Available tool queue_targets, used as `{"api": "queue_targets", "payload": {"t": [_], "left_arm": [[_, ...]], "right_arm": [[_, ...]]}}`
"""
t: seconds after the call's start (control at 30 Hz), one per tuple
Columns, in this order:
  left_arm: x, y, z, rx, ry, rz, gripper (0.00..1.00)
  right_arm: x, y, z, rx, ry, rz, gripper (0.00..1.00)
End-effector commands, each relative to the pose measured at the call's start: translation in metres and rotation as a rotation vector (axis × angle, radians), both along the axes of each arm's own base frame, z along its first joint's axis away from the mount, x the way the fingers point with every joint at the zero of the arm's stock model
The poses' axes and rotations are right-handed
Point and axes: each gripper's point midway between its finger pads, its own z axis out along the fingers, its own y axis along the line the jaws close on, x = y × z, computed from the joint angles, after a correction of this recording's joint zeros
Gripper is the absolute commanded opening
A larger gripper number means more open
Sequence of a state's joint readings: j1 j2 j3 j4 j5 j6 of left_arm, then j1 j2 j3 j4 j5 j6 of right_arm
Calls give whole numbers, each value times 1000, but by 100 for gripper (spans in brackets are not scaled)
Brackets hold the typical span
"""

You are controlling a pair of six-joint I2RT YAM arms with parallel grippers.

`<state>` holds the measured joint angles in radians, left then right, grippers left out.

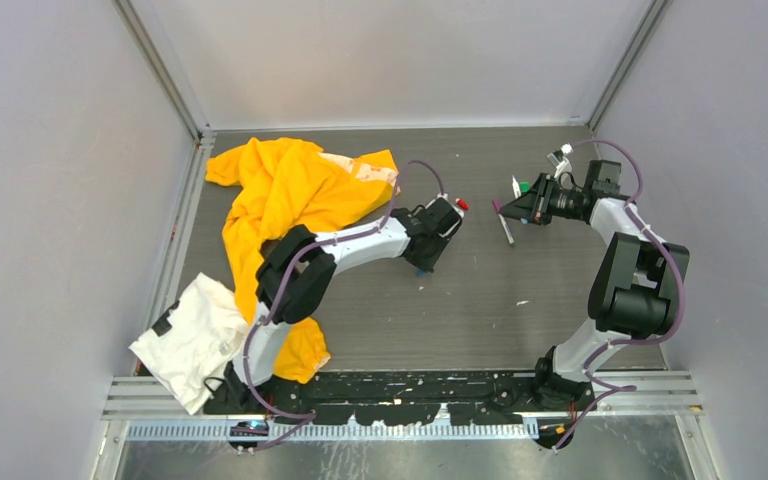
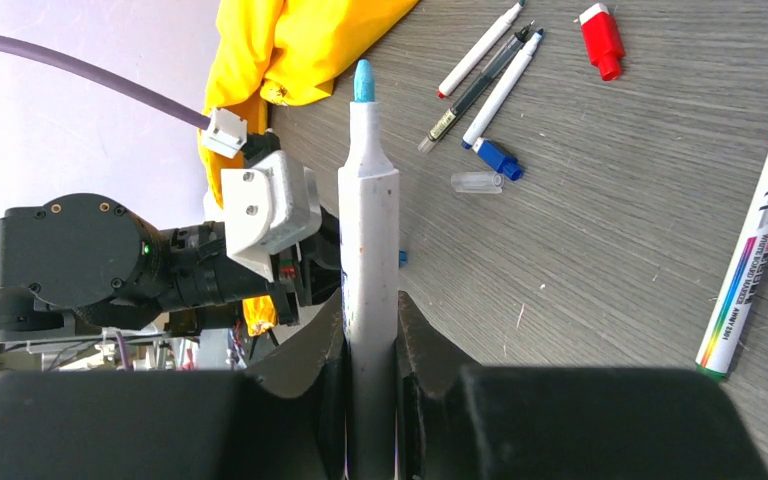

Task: Insert the pens into the pen caps
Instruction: Move the pen cap to the center of the board.

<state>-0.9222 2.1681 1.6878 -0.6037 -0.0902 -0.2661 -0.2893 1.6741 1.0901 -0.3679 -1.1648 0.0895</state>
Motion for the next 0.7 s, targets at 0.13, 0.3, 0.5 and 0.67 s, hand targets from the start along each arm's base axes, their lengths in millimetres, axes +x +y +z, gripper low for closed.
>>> {"api": "queue_targets", "payload": {"t": [0.13, 0.3, 0.5, 0.67], "left_arm": [[-1, 62, -3, 97, -5, 256, 1], [-1, 75, -10, 126, 46, 378, 10], [-7, 85, -17, 235, 108, 389, 31], [-19, 89, -28, 304, 189, 341, 31]], "right_arm": [[1, 0, 10, 0, -34, 0, 1], [0, 0, 8, -2, -33, -1, 1], [0, 0, 8, 0, -34, 0, 1], [0, 0, 7, 5, -32, 6, 1]]}}
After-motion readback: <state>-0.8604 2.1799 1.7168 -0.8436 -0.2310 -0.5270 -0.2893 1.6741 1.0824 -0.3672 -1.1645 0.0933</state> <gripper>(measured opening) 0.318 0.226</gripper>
